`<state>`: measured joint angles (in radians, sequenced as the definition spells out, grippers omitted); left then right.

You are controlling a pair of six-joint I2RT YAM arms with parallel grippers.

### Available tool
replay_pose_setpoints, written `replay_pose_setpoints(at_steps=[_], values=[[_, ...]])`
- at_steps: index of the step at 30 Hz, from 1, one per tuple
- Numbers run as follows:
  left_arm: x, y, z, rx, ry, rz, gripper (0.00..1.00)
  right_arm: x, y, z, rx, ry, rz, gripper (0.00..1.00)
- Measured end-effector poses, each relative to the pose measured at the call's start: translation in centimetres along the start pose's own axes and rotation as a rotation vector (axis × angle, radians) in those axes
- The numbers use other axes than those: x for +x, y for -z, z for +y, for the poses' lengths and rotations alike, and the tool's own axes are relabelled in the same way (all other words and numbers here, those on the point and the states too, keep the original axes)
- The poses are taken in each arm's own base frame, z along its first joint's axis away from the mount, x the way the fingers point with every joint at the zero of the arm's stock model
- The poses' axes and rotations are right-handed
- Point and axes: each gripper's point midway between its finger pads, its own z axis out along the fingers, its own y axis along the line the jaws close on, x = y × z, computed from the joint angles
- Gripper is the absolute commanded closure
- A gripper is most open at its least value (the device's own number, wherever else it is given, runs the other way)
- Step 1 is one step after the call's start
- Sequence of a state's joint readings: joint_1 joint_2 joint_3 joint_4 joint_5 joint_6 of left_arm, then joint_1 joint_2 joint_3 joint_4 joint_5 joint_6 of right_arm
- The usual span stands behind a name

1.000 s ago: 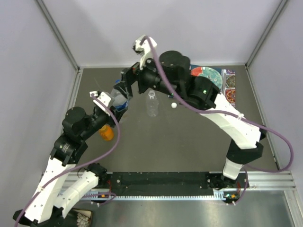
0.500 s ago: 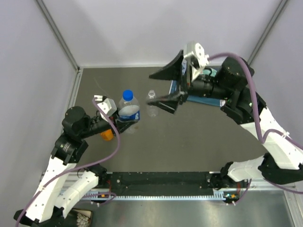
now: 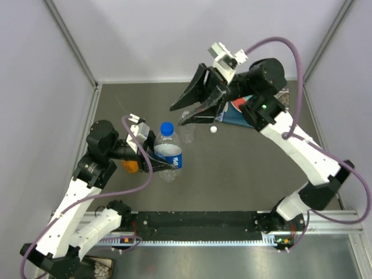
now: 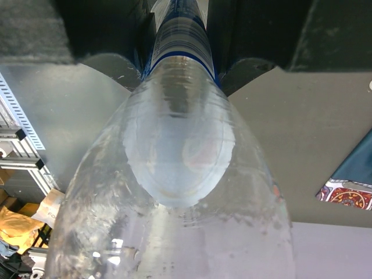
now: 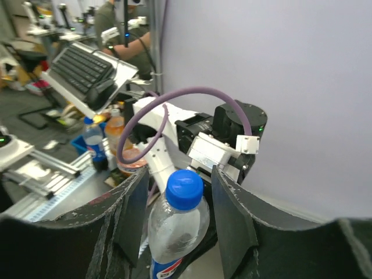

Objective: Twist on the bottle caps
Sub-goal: Screw the bottle cap onto the plastic bottle.

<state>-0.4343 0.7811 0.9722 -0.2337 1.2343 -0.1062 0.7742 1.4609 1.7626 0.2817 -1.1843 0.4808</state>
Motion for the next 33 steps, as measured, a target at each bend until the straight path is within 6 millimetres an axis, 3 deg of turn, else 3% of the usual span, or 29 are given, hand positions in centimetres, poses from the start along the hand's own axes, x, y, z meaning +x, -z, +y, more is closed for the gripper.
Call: replay_pose_setpoints(at_steps=[9,23,33], values=[[0.0,0.0,0.0,0.011,0.0,0.001,1.0,2.2,-1.1,-1.5,-0.142,-0.207,0.024,0.48],[-0.2,-0.1,0.6,-0.022,-0.008,-0.005,1.0,2.3,-1.8,-0.1,-0.196,-0.177,0.033,0.47],[-0.3,-0.1,0.7,-0.026,-0.018,-0.009,1.0,2.7,-2.2,-0.1,-0.198,-0.188,0.034,0.53]])
